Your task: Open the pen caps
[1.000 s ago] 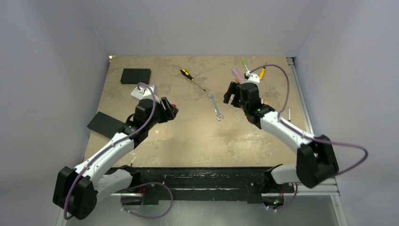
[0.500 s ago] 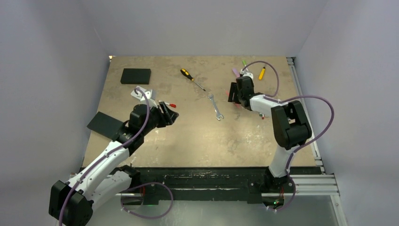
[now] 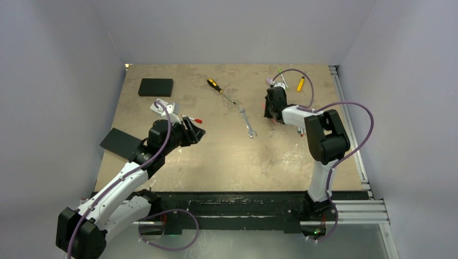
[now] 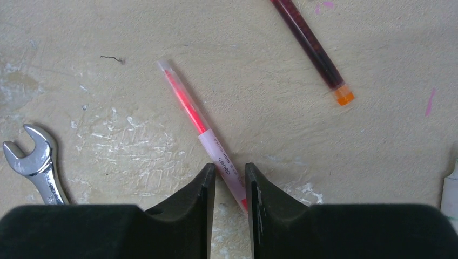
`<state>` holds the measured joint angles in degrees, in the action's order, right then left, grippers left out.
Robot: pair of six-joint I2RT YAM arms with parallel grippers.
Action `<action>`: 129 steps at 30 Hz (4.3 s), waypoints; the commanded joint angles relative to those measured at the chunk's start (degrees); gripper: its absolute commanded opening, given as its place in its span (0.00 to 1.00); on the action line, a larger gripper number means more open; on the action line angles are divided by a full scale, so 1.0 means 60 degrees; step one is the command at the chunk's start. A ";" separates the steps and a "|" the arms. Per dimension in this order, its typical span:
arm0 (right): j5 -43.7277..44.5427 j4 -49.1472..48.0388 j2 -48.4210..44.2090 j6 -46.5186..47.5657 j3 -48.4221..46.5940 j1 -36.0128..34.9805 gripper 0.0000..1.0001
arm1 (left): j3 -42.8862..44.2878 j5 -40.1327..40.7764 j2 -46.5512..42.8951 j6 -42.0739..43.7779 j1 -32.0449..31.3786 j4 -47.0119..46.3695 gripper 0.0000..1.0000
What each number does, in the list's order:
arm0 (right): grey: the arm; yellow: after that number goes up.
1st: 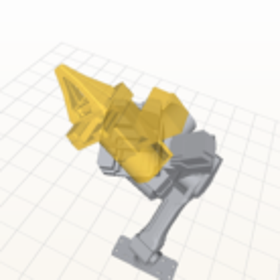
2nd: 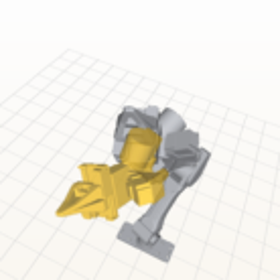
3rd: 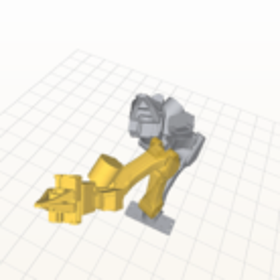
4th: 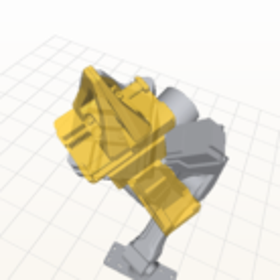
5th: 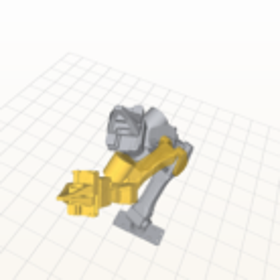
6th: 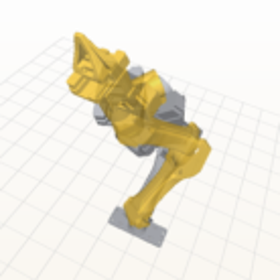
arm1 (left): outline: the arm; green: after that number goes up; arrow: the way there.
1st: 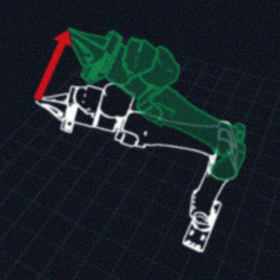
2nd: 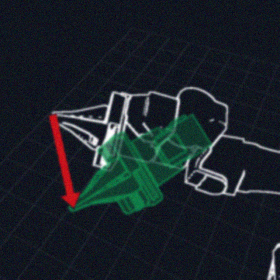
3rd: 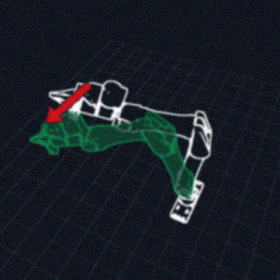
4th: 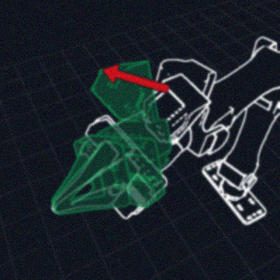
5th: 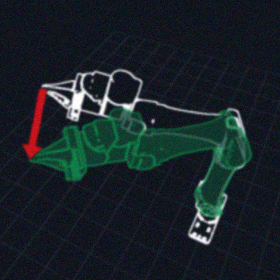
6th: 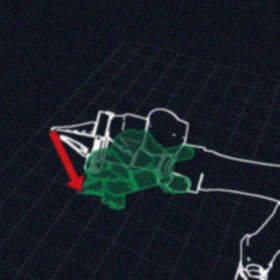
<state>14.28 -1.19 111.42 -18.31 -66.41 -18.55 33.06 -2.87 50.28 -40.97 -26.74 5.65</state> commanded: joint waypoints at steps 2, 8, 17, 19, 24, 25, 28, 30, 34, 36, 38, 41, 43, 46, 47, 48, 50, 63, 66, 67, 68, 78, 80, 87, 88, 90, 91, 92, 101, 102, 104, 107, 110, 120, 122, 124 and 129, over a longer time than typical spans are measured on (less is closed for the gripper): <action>0.0385 0.0184 0.0311 0.0077 -0.0114 -0.0171 0.29 | 0.0048 -0.0103 0.0009 -0.0100 -0.0040 -0.0089 0.50; 0.0337 0.0169 -0.0178 0.0077 0.0004 -0.0255 0.29 | 0.0249 -0.0092 0.0063 -0.0116 -0.0032 -0.0080 0.49; 0.0474 0.0302 -0.0619 0.0077 0.0138 -0.0298 0.29 | 0.0365 -0.0208 0.0195 -0.0206 -0.0038 -0.0091 0.49; 0.0476 0.0311 -0.0618 0.0077 0.0172 -0.0306 0.29 | 0.0321 -0.0215 0.0127 -0.0217 -0.0035 -0.0079 0.49; 0.0527 0.0384 -0.0596 0.0077 0.0101 -0.0308 0.29 | 0.0282 -0.0198 -0.0054 -0.0204 -0.0040 0.0056 0.48; 0.0523 0.0390 -0.0596 0.0077 0.0090 -0.0308 0.29 | 0.0272 -0.0188 -0.0079 -0.0194 -0.0040 0.0080 0.48; 0.0548 0.0422 -0.0628 0.0077 0.0079 -0.0308 0.29 | 0.0223 -0.0180 -0.0166 -0.0227 -0.0040 0.0099 0.48; 0.0548 0.0423 -0.0679 0.0077 0.0078 -0.0307 0.29 | 0.0233 -0.0212 -0.0177 -0.0237 -0.0040 0.0106 0.48; 0.0485 0.0443 -0.0611 0.0077 -0.0041 -0.0306 0.29 | 0.0293 -0.0127 -0.0229 -0.0272 -0.0033 0.0201 0.48; 0.0413 0.0355 -0.0586 0.0077 -0.0001 -0.0307 0.29 | 0.0266 -0.0154 -0.0277 -0.0356 -0.0040 0.0210 0.48; 0.0387 0.0332 -0.0517 0.0077 0.0023 -0.0308 0.29 | 0.0296 -0.0180 -0.0326 -0.0372 -0.0040 0.0342 0.48; 0.0389 0.0311 -0.0444 -0.0288 0.0053 -0.0304 0.94 | 0.0342 -0.0035 -0.0530 -0.0322 -0.0040 0.0617 0.48; 0.0376 0.0285 -0.0435 -0.0303 0.0078 -0.0307 0.98 | 0.0335 0.0043 -0.0637 -0.0281 -0.0040 0.0731 0.48; 0.0420 0.0255 -0.0449 -0.0282 0.0146 -0.0314 0.98 | 0.0315 0.0083 -0.0700 -0.0270 -0.0033 0.0857 0.48; 0.0441 0.0244 -0.0449 -0.0275 0.0175 -0.0321 0.98 | 0.0290 0.0083 -0.0715 -0.0297 -0.0039 0.0852 0.48; 0.0446 0.0246 -0.0429 -0.0274 0.0176 -0.0315 0.98 | 0.0245 0.0076 -0.0730 -0.0324 -0.0031 0.0839 0.48; 0.0442 0.0249 -0.0392 -0.0262 0.0145 -0.0322 0.97 | 0.0198 0.0034 -0.0773 -0.0361 -0.0040 0.0791 0.48; 0.0247 -0.0049 -0.0396 -0.0113 0.0274 -0.0337 0.59 | 0.0021 0.0019 -0.0779 -0.0393 -0.0040 0.0652 0.48; 0.0204 -0.0027 -0.0407 -0.0099 0.0225 -0.0347 0.43 | -0.0013 0.0043 -0.0850 -0.0402 -0.0038 0.0684 0.48; 0.0217 -0.0002 -0.0394 -0.0099 0.0195 -0.0351 0.41 | -0.0027 0.0033 -0.0855 -0.0407 -0.0031 0.0688 0.48; 0.0226 0.0007 -0.0391 -0.0091 0.0186 -0.0359 0.38 | -0.0029 0.0015 -0.0864 -0.0426 -0.0035 0.0688 0.48; 0.0189 0.0037 -0.0411 -0.0055 0.0172 -0.0362 0.00 | -0.0031 0.0010 -0.0895 -0.0408 -0.0040 0.0699 0.48; 0.0212 0.0037 -0.0479 -0.0066 0.0185 -0.0364 0.00 | -0.0006 0.0010 -0.0895 -0.0408 -0.0032 0.0699 0.48; 0.0158 0.0055 -0.1205 -0.0342 0.0171 -0.0381 0.00 | 0.0169 0.0015 -0.0706 -0.0366 -0.0035 0.0615 0.48; 0.0123 0.0063 -0.1342 -0.0409 0.0183 -0.0381 0.00 | 0.0296 0.0007 -0.0617 -0.0289 -0.0040 0.0688 0.48; -0.0012 -0.0041 -0.1680 -0.0569 0.0322 -0.0380 0.00 | 0.0552 0.0092 -0.0471 -0.0185 -0.0040 0.0837 0.48; -0.0133 -0.0171 -0.1879 -0.0686 0.0504 -0.0371 0.00 | 0.0611 0.0129 -0.0457 -0.0186 -0.0033 0.0844 0.48; -0.0274 -0.0261 -0.2082 -0.0806 0.0639 -0.0387 0.00 | 0.0657 0.0140 -0.0467 -0.0201 -0.0034 0.0803 0.48; -0.4257 -0.3291 -0.5845 -0.1107 0.3703 -0.0808 0.00 | 0.0614 -0.0659 -0.0685 -0.0309 -0.0025 -0.1954 0.58; -0.4904 -0.3521 -0.6201 -0.1151 0.3972 -0.0863 0.00 | 0.0331 -0.0841 -0.0755 -0.0483 -0.0025 -0.3128 0.63; -0.6019 -0.3984 -0.6813 -0.1291 0.4497 -0.1084 0.00 | -0.0282 -0.0939 -0.0791 -0.1073 -0.0025 -0.4730 0.76; -0.6592 -0.4463 -0.7703 -0.1408 0.5155 -0.1446 0.00 | -0.0336 -0.1646 -0.0255 -0.1283 -0.0025 -0.6325 0.82; -0.7004 -0.4824 -0.8254 -0.1588 0.5518 -0.1758 0.00 | 0.0237 -0.2907 0.0984 -0.1445 -0.0025 -0.7041 0.80; -0.7280 -0.6274 -0.8540 -0.2520 0.5920 -0.2417 0.00 | 0.0834 -0.4152 0.2813 -0.2388 -0.0054 -0.8595 0.69; -0.7259 -0.6333 -0.8472 -0.2545 0.5882 -0.2470 0.00 | 0.0923 -0.4354 0.2948 -0.2495 -0.0066 -0.8779 0.66; -0.7244 -0.6353 -0.8389 -0.2533 0.5836 -0.2521 0.00 | 0.0993 -0.4555 0.3068 -0.2564 -0.0097 -0.8936 0.64; -0.7164 -0.6359 -0.8250 -0.2512 0.5672 -0.2724 0.00 | 0.1153 -0.4604 0.3260 -0.2625 -0.0135 -0.9030 0.55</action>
<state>-28.12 -36.40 61.45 -32.86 -31.35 -33.89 37.32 -28.42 69.23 -55.59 -27.16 -43.88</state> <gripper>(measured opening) 0.037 0.584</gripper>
